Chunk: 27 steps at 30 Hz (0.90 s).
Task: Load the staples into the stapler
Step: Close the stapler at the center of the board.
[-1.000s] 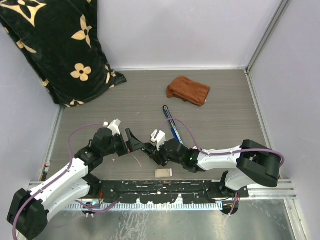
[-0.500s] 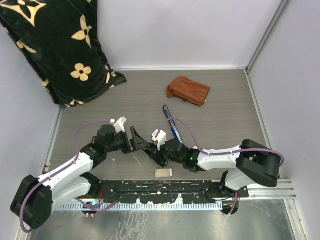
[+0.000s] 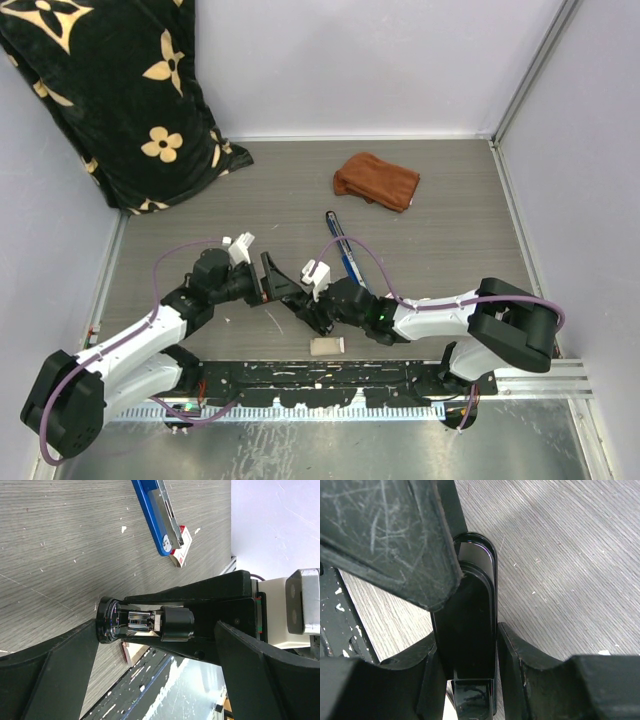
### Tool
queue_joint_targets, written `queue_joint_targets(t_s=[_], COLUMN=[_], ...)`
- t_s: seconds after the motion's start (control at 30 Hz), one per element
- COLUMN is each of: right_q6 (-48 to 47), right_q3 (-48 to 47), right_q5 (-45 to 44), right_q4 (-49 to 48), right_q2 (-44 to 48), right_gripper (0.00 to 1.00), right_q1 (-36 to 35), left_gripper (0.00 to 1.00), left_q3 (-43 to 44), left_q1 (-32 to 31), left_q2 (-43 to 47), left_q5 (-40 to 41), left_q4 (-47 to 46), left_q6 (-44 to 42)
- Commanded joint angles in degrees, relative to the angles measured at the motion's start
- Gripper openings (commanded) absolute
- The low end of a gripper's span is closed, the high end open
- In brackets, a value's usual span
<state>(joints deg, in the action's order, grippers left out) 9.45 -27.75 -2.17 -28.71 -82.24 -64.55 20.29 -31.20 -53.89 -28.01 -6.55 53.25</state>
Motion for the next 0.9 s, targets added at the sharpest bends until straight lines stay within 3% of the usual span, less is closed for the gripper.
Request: queue_joint_targets(t_s=[0.0, 0.23, 0.4, 0.73, 0.87], right_q6=[0.8, 0.5, 0.4, 0.5, 1.0], right_q3=[-2.7, -2.9, -3.4, -3.4, -3.0], right_q5=[0.8, 0.4, 0.3, -1.1, -0.7], right_q4=[-6.4, -6.3, -5.9, -5.4, -4.7], right_q2=[1.1, 1.2, 0.5, -0.8, -0.7], right_gripper=[0.01, 0.01, 0.01, 0.01, 0.23], right_q1=[-0.4, -0.4, -0.4, -0.4, -0.4], left_gripper=[0.98, 1.0, 0.91, 0.36, 0.17], left_q3=[0.9, 2.3, 2.7, 2.7, 2.6], left_q1=[0.0, -0.3, -1.1, -1.4, -1.4], left_q2=[-0.6, -3.7, -5.0, -5.5, -5.5], left_q5=[-1.9, -2.7, -2.9, -3.7, -3.7], left_q4=[-0.1, 2.4, 2.6, 1.6, 1.2], left_q6=[-0.7, -1.8, -2.3, -2.0, -1.7])
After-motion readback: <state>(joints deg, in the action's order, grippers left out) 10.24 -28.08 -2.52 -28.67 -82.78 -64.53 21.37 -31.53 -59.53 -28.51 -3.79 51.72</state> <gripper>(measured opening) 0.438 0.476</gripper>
